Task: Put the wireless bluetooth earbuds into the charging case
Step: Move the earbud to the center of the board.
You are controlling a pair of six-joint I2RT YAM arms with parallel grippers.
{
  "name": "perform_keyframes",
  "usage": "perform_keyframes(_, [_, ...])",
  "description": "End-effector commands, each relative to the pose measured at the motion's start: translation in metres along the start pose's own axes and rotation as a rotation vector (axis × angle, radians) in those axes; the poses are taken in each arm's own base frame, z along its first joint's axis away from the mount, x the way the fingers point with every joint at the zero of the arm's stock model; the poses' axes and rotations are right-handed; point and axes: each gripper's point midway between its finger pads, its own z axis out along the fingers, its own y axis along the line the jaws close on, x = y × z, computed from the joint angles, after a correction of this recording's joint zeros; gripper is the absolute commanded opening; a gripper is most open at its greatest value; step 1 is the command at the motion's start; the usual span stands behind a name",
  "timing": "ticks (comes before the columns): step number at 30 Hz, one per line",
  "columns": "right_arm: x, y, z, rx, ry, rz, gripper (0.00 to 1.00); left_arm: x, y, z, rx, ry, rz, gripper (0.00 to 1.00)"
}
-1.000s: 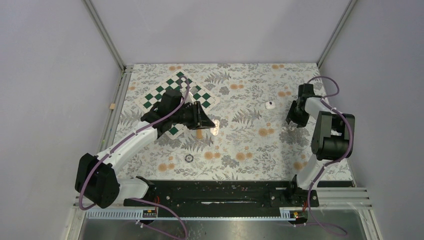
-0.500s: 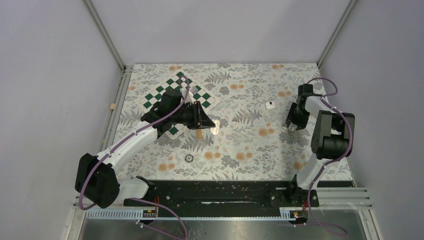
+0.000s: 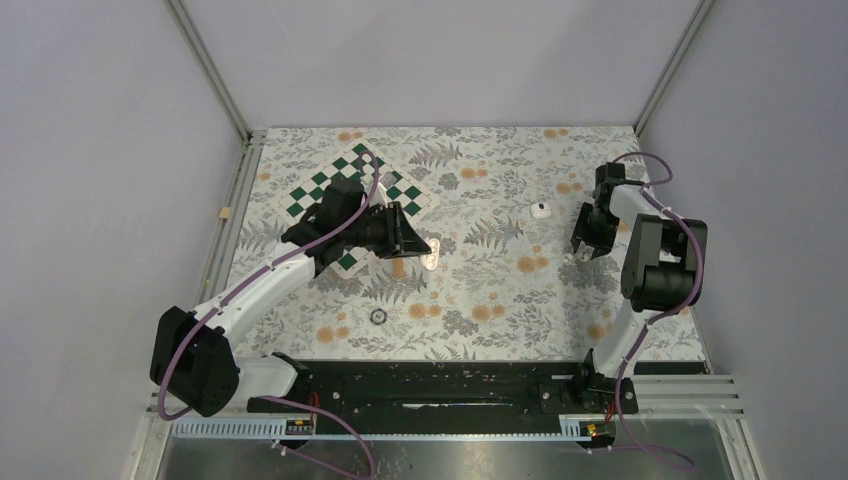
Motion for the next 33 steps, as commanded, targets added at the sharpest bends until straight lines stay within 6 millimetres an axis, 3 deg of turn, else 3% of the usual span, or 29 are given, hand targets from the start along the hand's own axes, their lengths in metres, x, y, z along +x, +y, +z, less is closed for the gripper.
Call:
perform_keyframes(1, [-0.004,0.001,-0.006,0.002,0.025,-0.030,0.51,-0.014,-0.021,-0.001,0.072,-0.032,0.070,0.19])
perform_keyframes(10, [-0.001,0.015,-0.008,-0.038,0.036,-0.067,0.49,-0.014,-0.019,-0.004,0.069,-0.035,0.073,0.19])
perform_keyframes(16, [0.002,0.029,-0.011,-0.093,0.048,-0.082,0.43,-0.013,-0.015,-0.005,0.063,-0.033,0.066,0.19])
perform_keyframes(26, [0.028,0.060,-0.007,-0.150,0.097,-0.157,0.39,-0.013,-0.014,-0.007,0.060,-0.039,0.064,0.19])
perform_keyframes(29, [0.032,0.060,-0.011,-0.150,0.095,-0.159,0.38,-0.014,-0.015,-0.008,0.062,-0.042,0.066,0.19])
perform_keyframes(33, [0.046,0.079,-0.018,-0.194,0.103,-0.205,0.38,-0.012,-0.014,-0.007,0.062,-0.040,0.060,0.19])
